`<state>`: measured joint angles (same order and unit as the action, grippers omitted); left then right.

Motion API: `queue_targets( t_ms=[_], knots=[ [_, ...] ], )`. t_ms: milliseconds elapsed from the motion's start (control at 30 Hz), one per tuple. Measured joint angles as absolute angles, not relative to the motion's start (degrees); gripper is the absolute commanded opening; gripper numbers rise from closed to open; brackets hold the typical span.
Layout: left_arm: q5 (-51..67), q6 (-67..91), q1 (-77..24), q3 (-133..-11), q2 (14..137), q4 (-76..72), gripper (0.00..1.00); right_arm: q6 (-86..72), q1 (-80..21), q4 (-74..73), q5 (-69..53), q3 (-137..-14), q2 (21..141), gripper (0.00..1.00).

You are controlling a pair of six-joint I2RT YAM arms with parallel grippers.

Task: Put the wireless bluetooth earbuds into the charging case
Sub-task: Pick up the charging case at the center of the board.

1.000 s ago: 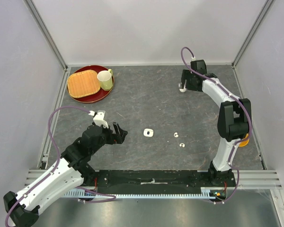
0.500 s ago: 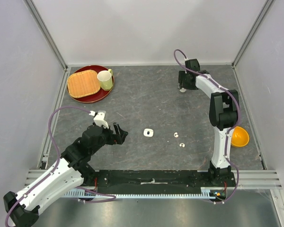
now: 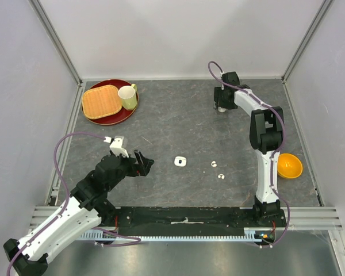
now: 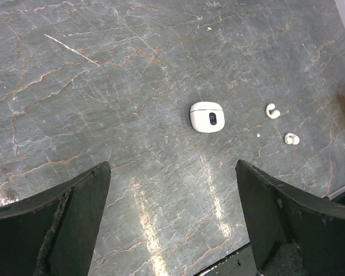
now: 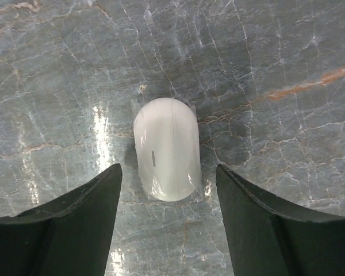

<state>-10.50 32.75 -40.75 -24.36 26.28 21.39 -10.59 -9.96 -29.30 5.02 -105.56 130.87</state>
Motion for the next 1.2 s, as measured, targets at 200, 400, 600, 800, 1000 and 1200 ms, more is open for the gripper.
queue_targets(
  t_ms=[200, 400, 600, 800, 1000, 1200],
  knots=[
    [-10.6, 32.8, -40.8, -24.3, 26.7, 21.4, 0.96, -9.9, -10.0, -30.0, 5.6, -107.0, 132.9, 0.72],
    [-10.7, 32.8, -40.8, -24.3, 28.2, 21.4, 0.96, -9.3, -10.0, -30.1, 6.2, -107.2, 133.1, 0.68],
    [-10.9, 32.8, -40.8, -24.3, 28.8, 21.4, 0.96, -9.1, -10.0, -30.2, 6.0, -107.8, 133.6, 0.42],
    [-10.9, 32.8, -40.8, -24.3, 28.9, 21.4, 0.96, -9.2, -10.3, -29.6, 6.1, -107.1, 133.3, 0.12],
    [-10.9, 32.8, -40.8, -24.3, 29.4, 21.4, 0.96, -9.4, -10.3, -26.0, 3.9, -95.5, 126.0, 0.07],
    [-10.9, 32.8, -40.8, -24.3, 30.6, 21.2, 0.97, -7.7, -11.0, -23.6, -6.9, -77.1, 109.1, 0.08]
  ],
)
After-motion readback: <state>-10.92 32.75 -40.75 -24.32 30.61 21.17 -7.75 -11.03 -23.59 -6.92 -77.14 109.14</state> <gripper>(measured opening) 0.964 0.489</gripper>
